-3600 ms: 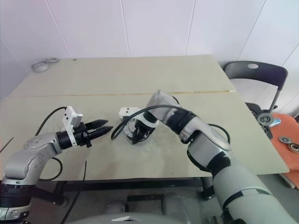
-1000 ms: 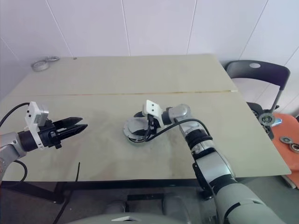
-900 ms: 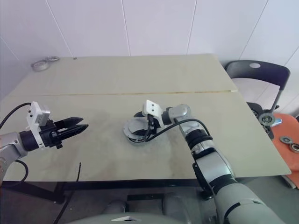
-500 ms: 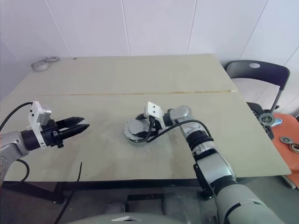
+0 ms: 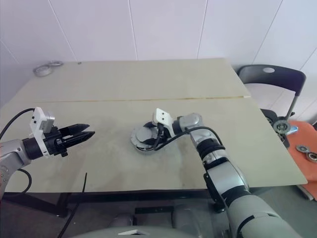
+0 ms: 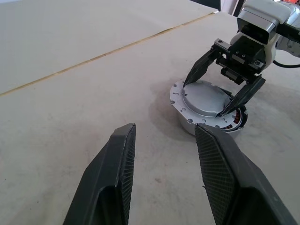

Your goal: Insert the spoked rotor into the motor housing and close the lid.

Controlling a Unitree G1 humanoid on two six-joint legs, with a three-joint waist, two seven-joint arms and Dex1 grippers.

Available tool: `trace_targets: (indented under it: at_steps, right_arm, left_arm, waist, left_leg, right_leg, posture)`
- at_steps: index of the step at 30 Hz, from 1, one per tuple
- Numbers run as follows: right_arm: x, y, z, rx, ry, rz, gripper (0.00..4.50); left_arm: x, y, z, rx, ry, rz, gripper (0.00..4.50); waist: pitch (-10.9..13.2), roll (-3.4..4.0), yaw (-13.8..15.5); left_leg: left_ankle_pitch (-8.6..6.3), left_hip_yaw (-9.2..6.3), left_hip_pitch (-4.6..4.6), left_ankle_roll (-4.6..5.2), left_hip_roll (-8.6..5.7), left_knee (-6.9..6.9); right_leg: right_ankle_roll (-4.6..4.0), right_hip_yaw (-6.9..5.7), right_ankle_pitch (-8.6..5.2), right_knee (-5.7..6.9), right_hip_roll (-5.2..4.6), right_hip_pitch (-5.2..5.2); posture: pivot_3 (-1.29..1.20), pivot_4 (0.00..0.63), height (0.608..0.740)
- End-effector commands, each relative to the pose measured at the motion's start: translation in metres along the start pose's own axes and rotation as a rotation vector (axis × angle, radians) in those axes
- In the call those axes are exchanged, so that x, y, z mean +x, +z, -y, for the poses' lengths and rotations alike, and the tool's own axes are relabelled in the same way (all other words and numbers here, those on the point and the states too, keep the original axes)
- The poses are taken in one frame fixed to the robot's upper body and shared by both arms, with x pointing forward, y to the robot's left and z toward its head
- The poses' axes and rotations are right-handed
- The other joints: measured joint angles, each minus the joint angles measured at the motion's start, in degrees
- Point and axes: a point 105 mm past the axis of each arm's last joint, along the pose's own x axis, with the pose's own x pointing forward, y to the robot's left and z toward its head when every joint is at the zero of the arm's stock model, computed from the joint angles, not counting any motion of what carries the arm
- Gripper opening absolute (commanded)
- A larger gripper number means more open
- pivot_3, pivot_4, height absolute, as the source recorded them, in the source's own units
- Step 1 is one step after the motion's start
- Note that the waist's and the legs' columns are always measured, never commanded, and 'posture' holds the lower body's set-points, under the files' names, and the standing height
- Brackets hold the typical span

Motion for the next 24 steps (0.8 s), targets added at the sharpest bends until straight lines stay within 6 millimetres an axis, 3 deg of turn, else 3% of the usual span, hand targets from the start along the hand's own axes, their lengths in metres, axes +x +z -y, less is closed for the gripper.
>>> trace_targets:
  at_steps: [1, 8, 11, 17, 24]
  right_arm:
    - [-0.004, -0.009, 0.005, -0.006, -0.032, -0.067, 3.26]
    - [-0.021, -0.015, 0.004, -0.008, 0.006, -0.104, 3.26]
    - [-0.027, -0.007, 0.005, 0.091, 0.042, -0.070, 3.26]
    - [-0.030, 0.011, 0.015, 0.153, 0.025, -0.004, 3.26]
    - [-0.033, 0.005, 0.012, 0.105, 0.036, -0.057, 3.26]
  left_arm:
    - [0.001, 0.006, 0.002, 0.027, -0.004, 0.018, 2.12]
    - [0.001, 0.005, 0.002, 0.021, -0.001, 0.017, 2.12]
    - [0.003, 0.004, 0.003, 0.018, -0.003, 0.017, 2.12]
    - [0.008, 0.004, 0.004, 0.018, -0.012, 0.027, 2.12]
    - [0.007, 0.005, 0.003, 0.018, -0.008, 0.032, 2.12]
  waist:
    - [0.0, 0.00, 0.1]
    - [0.0, 0.00, 0.4]
    - [0.0, 0.01, 0.7]
    - [0.0, 0.05, 0.6]
    - [0.0, 0.06, 0.6]
  left_leg:
    - [0.00, 0.00, 0.04, 0.00, 0.00, 0.01]
    - [0.00, 0.00, 0.10, 0.00, 0.00, 0.01]
    - [0.00, 0.00, 0.01, 0.00, -0.02, 0.01]
    - [0.00, 0.00, -0.26, 0.00, -0.03, -0.02]
    - [0.00, 0.00, -0.30, 0.00, -0.02, -0.05]
  right_leg:
    - [0.03, 0.00, -0.02, 0.00, 0.00, 0.04]
    - [0.06, 0.01, -0.05, -0.02, 0.00, 0.11]
    - [0.06, 0.00, -0.05, -0.07, -0.02, 0.08]
    - [-0.12, 0.00, 0.09, -0.07, -0.02, -0.19]
    - [-0.09, 0.00, 0.09, -0.09, -0.02, -0.22]
  posture:
    - [0.00, 0.000, 0.740]
    - [0.00, 0.000, 0.740]
    - [0.00, 0.000, 0.740]
    - [0.00, 0.000, 0.740]
    - [0.00, 0.000, 0.740]
